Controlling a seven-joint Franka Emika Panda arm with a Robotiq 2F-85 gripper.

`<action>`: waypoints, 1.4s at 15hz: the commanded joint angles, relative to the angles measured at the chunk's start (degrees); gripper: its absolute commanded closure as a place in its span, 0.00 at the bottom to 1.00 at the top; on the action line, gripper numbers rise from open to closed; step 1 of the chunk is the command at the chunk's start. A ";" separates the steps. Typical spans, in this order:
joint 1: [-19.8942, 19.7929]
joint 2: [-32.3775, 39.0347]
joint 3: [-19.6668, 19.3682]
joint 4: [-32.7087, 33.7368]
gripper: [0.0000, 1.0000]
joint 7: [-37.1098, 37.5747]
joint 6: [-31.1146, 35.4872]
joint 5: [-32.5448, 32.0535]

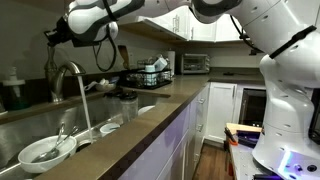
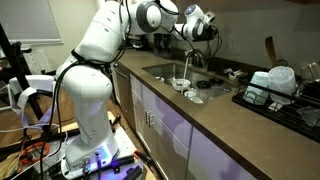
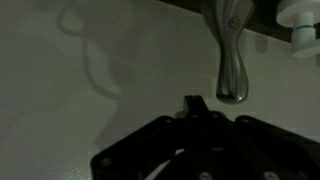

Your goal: Push the tap handle down

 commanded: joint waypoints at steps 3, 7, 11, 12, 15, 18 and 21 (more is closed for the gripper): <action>-1.96 -0.39 3.41 0.53 0.96 2.09 0.23 -1.52; -2.66 -0.53 4.64 0.24 0.96 2.00 -1.05 -1.67; -2.72 -1.55 4.44 -1.15 0.96 2.03 -2.10 -2.08; -2.74 -1.93 4.33 -1.68 0.96 2.04 -2.14 -2.15; -2.98 -3.14 4.56 -3.46 0.96 1.89 -2.13 -2.09; -2.95 -3.59 4.55 -4.43 0.97 1.90 -0.27 -2.15; -3.36 -3.88 5.92 -4.66 0.97 1.75 0.94 -1.38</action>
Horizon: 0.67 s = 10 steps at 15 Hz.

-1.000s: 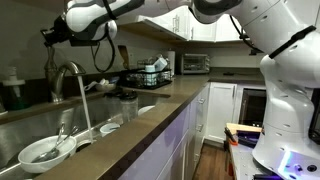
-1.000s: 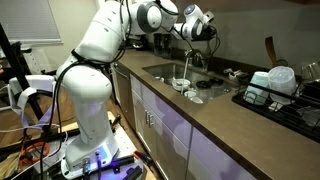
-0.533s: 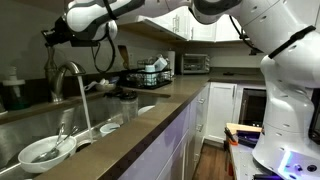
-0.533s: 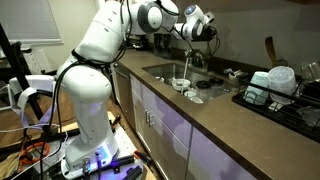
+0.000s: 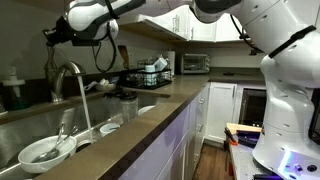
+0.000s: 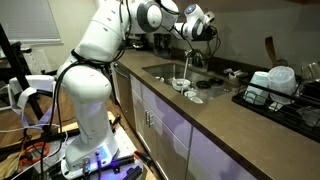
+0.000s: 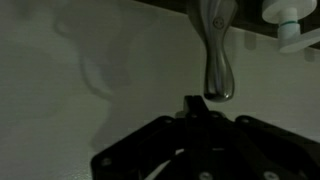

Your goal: Push the tap handle down

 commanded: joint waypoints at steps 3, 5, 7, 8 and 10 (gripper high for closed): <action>-1.20 -3.00 3.05 -3.56 0.97 0.75 1.35 -1.17; -2.25 -2.70 4.57 -2.64 0.97 -0.20 0.10 -0.74; -2.45 -2.49 4.47 -2.31 0.96 0.08 -0.48 -1.03; -2.39 -2.35 3.94 -2.11 0.97 0.28 -0.39 -1.37; -2.72 -2.08 3.33 -1.64 0.97 0.44 -0.12 -1.60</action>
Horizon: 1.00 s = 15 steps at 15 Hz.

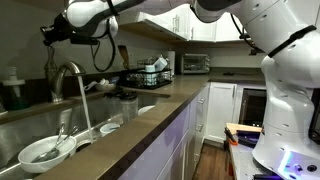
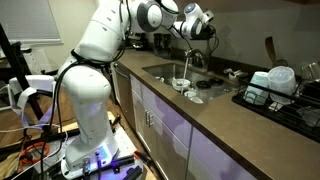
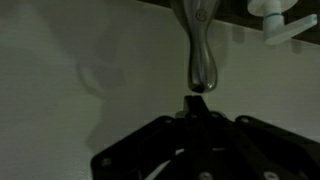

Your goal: Push the tap handle down

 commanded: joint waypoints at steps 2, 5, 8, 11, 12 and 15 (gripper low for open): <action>-0.60 -1.93 0.05 -3.06 0.97 1.18 0.41 -1.64; -0.37 -2.06 0.30 -4.02 0.97 1.25 0.50 -1.54; -0.02 -2.38 0.45 -4.76 0.97 1.19 0.85 -1.59; -0.01 -3.16 0.63 -5.90 0.97 1.01 0.68 -1.60; -0.03 -3.50 0.66 -6.34 0.97 0.93 0.47 -1.64; -0.44 -5.49 1.35 -8.95 0.97 0.32 -0.29 -1.54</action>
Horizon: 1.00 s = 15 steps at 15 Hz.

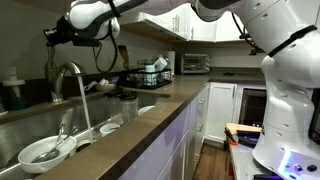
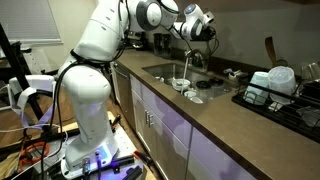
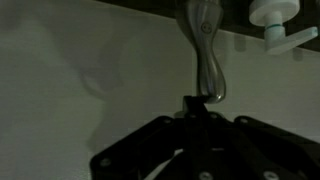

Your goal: Push the tap handle down

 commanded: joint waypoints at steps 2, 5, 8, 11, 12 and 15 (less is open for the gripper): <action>-0.30 -6.26 1.45 -9.10 0.97 0.29 -0.37 -1.54; -0.60 -9.10 1.86 -13.61 0.97 0.22 0.32 -1.49; -1.10 -11.53 2.27 -17.73 0.97 0.28 1.01 -1.15; -1.66 -13.39 2.52 -21.30 0.97 0.16 1.74 -0.99; -1.85 -13.90 2.64 -22.50 0.97 0.11 2.13 -0.90; 0.40 -14.77 -0.63 -25.55 0.97 1.21 5.64 -1.08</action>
